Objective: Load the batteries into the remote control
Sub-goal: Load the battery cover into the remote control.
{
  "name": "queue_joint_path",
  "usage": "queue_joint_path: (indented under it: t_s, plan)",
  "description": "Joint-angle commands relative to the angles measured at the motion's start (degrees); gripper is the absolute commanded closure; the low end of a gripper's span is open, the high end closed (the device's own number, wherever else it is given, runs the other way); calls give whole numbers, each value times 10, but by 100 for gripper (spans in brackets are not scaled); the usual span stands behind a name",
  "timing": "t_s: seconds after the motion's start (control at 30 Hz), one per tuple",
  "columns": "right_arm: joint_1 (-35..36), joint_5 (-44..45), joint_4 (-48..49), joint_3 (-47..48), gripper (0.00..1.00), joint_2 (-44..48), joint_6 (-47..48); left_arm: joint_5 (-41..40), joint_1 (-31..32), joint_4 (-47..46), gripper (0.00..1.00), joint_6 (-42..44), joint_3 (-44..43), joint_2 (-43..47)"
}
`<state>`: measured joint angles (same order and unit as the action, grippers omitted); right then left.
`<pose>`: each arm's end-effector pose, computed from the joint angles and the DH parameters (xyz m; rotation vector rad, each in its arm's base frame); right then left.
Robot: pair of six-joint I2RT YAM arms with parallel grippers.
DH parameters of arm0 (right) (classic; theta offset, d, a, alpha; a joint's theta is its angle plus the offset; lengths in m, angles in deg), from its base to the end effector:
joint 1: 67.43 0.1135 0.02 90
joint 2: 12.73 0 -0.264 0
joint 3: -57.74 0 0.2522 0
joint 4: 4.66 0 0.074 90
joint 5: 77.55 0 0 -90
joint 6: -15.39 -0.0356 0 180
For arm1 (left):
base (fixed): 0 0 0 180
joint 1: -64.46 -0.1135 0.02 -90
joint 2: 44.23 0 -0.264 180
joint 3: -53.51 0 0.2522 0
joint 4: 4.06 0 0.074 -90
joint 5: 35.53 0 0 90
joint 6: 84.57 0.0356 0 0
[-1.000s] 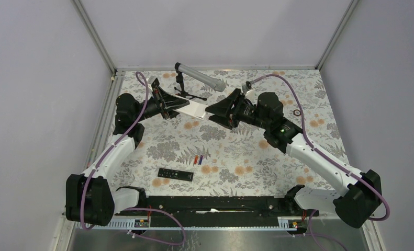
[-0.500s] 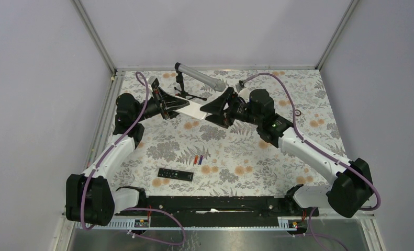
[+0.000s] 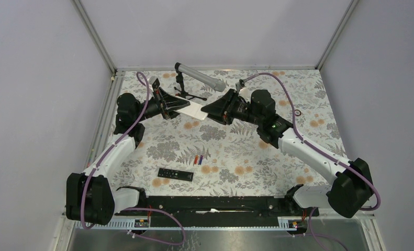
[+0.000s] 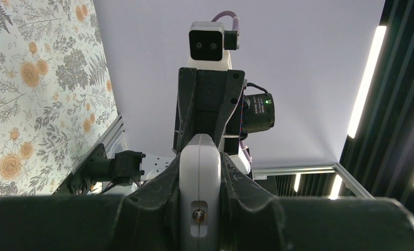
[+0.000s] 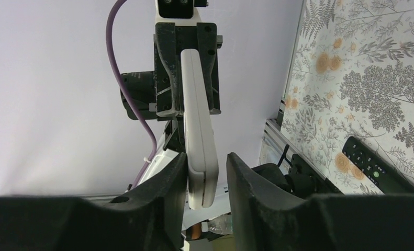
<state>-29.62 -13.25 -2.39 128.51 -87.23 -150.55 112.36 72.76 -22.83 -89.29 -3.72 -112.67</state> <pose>0.2332 0.2005 0.3488 0.2227 1.9461 1.7994 0.2554 -0.0677 0.3222 -0.3699 1.9128 -2.0390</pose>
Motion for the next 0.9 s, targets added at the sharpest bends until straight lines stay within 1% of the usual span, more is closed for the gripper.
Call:
queue_joint_path:
  t_s: [0.0,0.17,0.27,0.4,0.53,0.63,0.87]
  plan:
    - [-3,-8,3,-17,63,7,-1,-12,0,-68,100,-30,-16,9]
    - [-3,-7,8,-33,69,12,4,-32,0,-82,100,-39,-17,14]
    - [-3,-4,16,-42,70,20,7,-40,0,-81,100,-36,-18,18]
    - [-3,-9,42,-50,75,23,12,-49,0,-89,100,-41,-15,18]
    - [-3,-21,64,-50,77,8,19,-55,3,-105,100,-55,-16,20]
    - [0,-31,77,-32,79,-22,20,-54,19,-102,100,-51,-23,20]
    - [19,-28,88,20,81,-86,30,-71,83,-82,100,-35,-21,17]
